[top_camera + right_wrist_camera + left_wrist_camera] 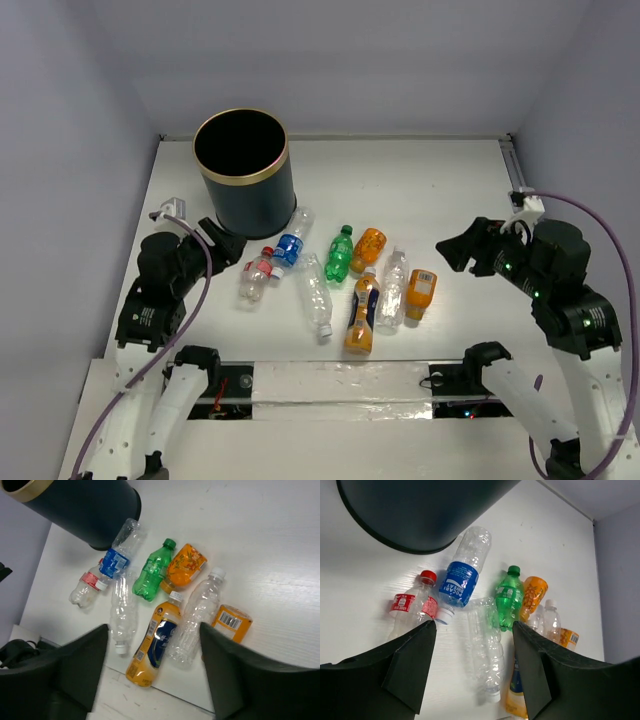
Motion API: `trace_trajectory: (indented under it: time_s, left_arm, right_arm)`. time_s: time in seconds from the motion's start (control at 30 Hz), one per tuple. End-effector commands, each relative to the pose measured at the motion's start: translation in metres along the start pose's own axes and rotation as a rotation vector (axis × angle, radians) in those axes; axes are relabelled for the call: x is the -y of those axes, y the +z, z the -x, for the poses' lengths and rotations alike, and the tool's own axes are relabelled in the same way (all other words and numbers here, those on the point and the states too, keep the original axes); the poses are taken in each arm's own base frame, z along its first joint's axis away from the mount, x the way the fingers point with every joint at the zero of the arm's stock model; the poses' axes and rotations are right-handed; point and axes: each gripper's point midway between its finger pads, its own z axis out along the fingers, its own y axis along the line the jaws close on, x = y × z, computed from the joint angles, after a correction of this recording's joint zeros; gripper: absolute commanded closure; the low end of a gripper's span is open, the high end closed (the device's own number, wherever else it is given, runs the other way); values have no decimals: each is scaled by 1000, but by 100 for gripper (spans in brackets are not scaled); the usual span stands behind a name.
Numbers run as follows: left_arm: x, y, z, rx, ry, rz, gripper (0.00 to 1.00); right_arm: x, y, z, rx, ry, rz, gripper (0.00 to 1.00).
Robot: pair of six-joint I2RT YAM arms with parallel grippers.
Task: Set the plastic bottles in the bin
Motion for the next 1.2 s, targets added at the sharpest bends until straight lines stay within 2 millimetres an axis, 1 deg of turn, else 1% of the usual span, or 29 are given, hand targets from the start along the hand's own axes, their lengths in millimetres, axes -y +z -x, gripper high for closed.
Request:
trace_trajectory:
  time_s: [0.0, 0.03, 0.07, 0.1, 0.13, 0.2, 0.23, 0.27, 0.3, 0.37, 0.4, 0.43, 0.47, 0.5, 0.57, 0.6, 0.63, 0.67, 0.73, 0.77, 0.8, 0.87, 0.9, 0.93, 0.97, 1.0, 1.03, 1.07, 1.17]
  left_arm:
    - [10, -4, -1, -26, 33, -51, 40]
    - [13, -3, -5, -48, 34, -67, 41]
    - [14, -1, -9, -69, 44, -77, 46]
    - [12, 1, -10, -74, 45, -73, 49]
    - [13, 3, -13, -88, 45, -85, 59]
    - [10, 10, -19, -121, 41, -66, 72]
    - [8, 12, -21, -132, 43, -53, 78]
    - [8, 15, -23, -147, 49, -45, 94]
    - [4, 20, -28, -177, 58, -21, 99]
    - [-1, 26, -28, -186, 77, 25, 100]
    - [-1, 31, -36, -223, 96, 38, 100]
    - [-8, 34, -36, -218, 118, 84, 100]
    - [-9, 36, -38, -223, 137, 109, 100]
    - [-14, 41, -47, -247, 174, 159, 100]
    - [-20, 46, -53, -260, 202, 208, 100]
    - [-24, 50, -59, -282, 209, 231, 100]
    - [-28, 52, -61, -284, 205, 249, 99]
    - [-31, 55, -66, -294, 196, 257, 88]
    - [-31, 62, -69, -293, 192, 257, 75]
    - [-32, 64, -71, -298, 189, 262, 63]
    - [-39, 69, -79, -327, 189, 291, 58]
    - [-49, 73, -87, -353, 188, 336, 54]
    - [-54, 77, -92, -377, 187, 364, 54]
    - [-58, 78, -93, -375, 188, 383, 52]
    - [-60, 78, -94, -377, 188, 394, 46]
    - [-63, 80, -96, -385, 187, 405, 43]
    - [-64, 81, -99, -394, 187, 407, 40]
    - [-65, 82, -102, -405, 189, 410, 34]
    - [-79, 86, -119, -465, 193, 450, 28]
  right_arm:
    - [-6, -11, 22, 113, 11, 7, 35]
    - [-6, -11, 21, 118, 21, 5, 45]
    - [-6, -13, 22, 128, 36, 7, 67]
    - [-7, -13, 23, 135, 41, 8, 78]
    - [-7, -14, 23, 137, 45, 7, 88]
    - [-8, -14, 23, 132, 47, 10, 100]
    - [-8, -14, 22, 125, 44, 11, 100]
    - [-6, -13, 20, 117, 43, 4, 100]
    - [-4, -12, 18, 112, 43, 0, 100]
    - [2, -8, 10, 96, 49, -18, 100]
    - [5, -7, 7, 94, 53, -27, 100]
    - [11, -1, -2, 73, 64, -44, 100]
    - [11, 1, -4, 68, 72, -38, 100]
    - [12, 5, -10, 53, 77, -30, 100]
    - [11, 11, -19, 27, 89, -5, 100]
    - [10, 13, -21, 25, 91, 5, 100]
    - [11, 13, -22, 29, 92, 8, 100]
    - [13, 16, -24, 28, 92, 6, 98]
    - [15, 19, -27, 21, 92, 3, 94]
    - [15, 20, -29, 13, 89, 5, 91]
    - [17, 22, -33, 3, 89, 4, 85]
    - [19, 24, -35, -5, 85, 2, 77]
    - [19, 25, -37, -7, 83, 2, 69]
    - [20, 26, -38, -8, 82, 2, 65]
    - [19, 25, -38, -4, 81, 7, 61]
    - [18, 25, -38, -2, 78, 13, 53]
    - [20, 26, -41, -8, 78, 12, 51]
    - [21, 27, -43, -11, 81, 9, 49]
    - [26, 30, -48, -17, 90, -11, 40]
